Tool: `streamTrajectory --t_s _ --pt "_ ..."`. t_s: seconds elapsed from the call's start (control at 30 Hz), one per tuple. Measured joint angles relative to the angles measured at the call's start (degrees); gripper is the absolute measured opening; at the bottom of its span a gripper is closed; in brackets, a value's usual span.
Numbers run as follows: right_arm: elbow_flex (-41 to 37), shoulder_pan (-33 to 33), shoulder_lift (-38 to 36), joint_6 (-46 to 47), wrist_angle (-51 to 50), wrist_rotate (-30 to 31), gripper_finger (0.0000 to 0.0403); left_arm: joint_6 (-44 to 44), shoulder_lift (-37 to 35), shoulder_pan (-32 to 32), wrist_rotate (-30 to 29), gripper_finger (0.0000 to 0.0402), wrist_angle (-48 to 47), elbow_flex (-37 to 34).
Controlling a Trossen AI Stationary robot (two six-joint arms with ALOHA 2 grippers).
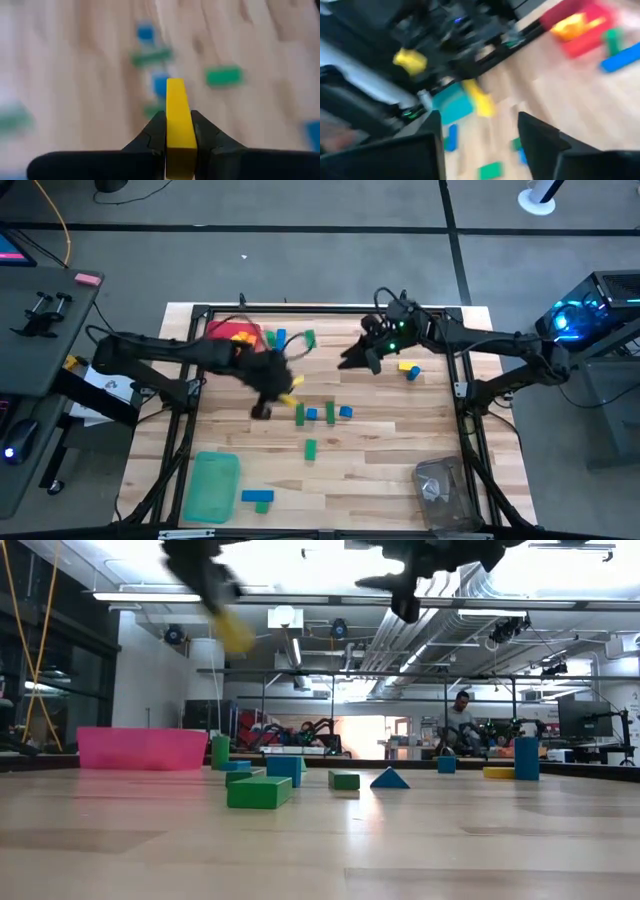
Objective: Sort blocks
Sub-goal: Put the yellow block into the red bin
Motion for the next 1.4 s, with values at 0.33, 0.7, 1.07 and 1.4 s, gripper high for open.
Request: streamTrajectory --t_s 0.33,0.7,1.07,1.4 --pt "-0.20 -5.73 0.22 -3.48 -1.08 3.76 0.0168 -58.86 -13.87 -33.60 -0.02 0.0026 -3.19 -10.18" --pt "-0.24 -7.33 0.22 -5.14 -1.14 3.67 0.0167 -81.15 -12.49 -41.31 -24.06 0.0026 -10.91 -10.94" --pt "-0.24 -6.87 0.22 1.27 -1.14 3.60 0.0167 -34.58 -16.01 17.28 -26.21 0.0026 -10.71 -10.85" --pt "-0.26 -3.56 0.22 4.08 -1.74 3.60 0.0167 -19.67 -13.54 50.55 -11.92 0.0026 -16.95 -10.89"
